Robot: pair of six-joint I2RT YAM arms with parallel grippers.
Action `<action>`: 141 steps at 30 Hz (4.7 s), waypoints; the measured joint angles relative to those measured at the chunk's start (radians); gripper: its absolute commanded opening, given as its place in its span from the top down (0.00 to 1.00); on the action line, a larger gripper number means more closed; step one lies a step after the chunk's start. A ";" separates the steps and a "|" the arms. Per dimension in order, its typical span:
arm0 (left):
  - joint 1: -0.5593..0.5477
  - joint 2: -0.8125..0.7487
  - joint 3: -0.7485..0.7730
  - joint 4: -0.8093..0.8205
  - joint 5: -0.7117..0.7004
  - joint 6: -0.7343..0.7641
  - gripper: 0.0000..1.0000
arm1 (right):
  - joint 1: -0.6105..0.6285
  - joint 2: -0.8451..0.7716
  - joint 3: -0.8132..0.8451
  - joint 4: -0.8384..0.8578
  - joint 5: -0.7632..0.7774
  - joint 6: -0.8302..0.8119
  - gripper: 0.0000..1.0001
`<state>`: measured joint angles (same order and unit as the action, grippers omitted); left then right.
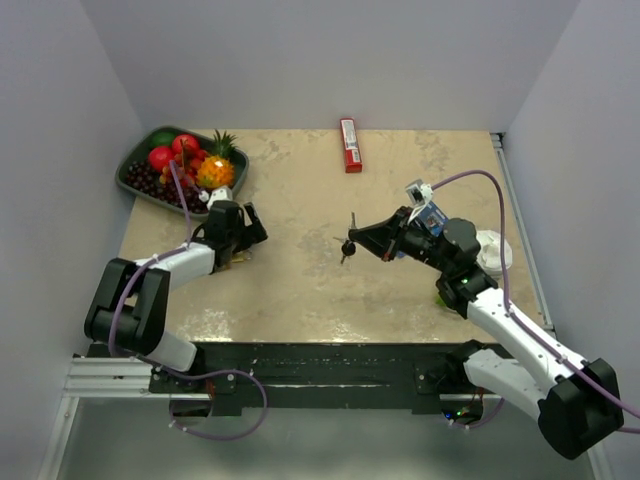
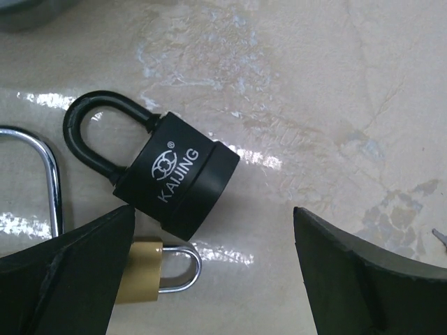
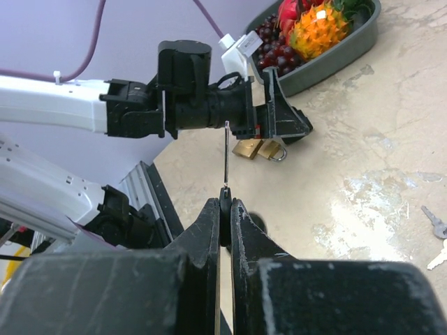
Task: Unlock with the key
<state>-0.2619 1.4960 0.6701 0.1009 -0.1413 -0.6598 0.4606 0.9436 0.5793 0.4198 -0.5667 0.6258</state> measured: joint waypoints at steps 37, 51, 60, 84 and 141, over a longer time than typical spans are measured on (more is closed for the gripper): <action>-0.138 0.333 0.369 -0.244 -0.311 0.233 0.25 | 0.000 -0.010 -0.070 -0.031 0.003 -0.009 1.00; -0.101 0.342 0.383 -0.256 -0.228 0.225 0.37 | 0.000 -0.055 -0.075 -0.035 0.009 -0.009 1.00; -0.078 0.315 0.334 -0.201 -0.144 0.230 1.00 | 0.000 -0.068 -0.076 -0.055 0.029 -0.018 1.00; -0.086 -0.214 -0.179 0.214 0.283 -0.266 1.00 | 0.460 0.362 0.137 -0.131 0.415 -0.098 1.00; -0.108 -0.327 -0.260 0.257 0.190 -0.335 1.00 | 0.436 0.792 0.399 -0.127 0.305 -0.005 1.00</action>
<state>-0.3698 1.1694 0.4103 0.3580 0.0483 -0.9947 0.8963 1.7351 0.9787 0.2932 -0.2619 0.6212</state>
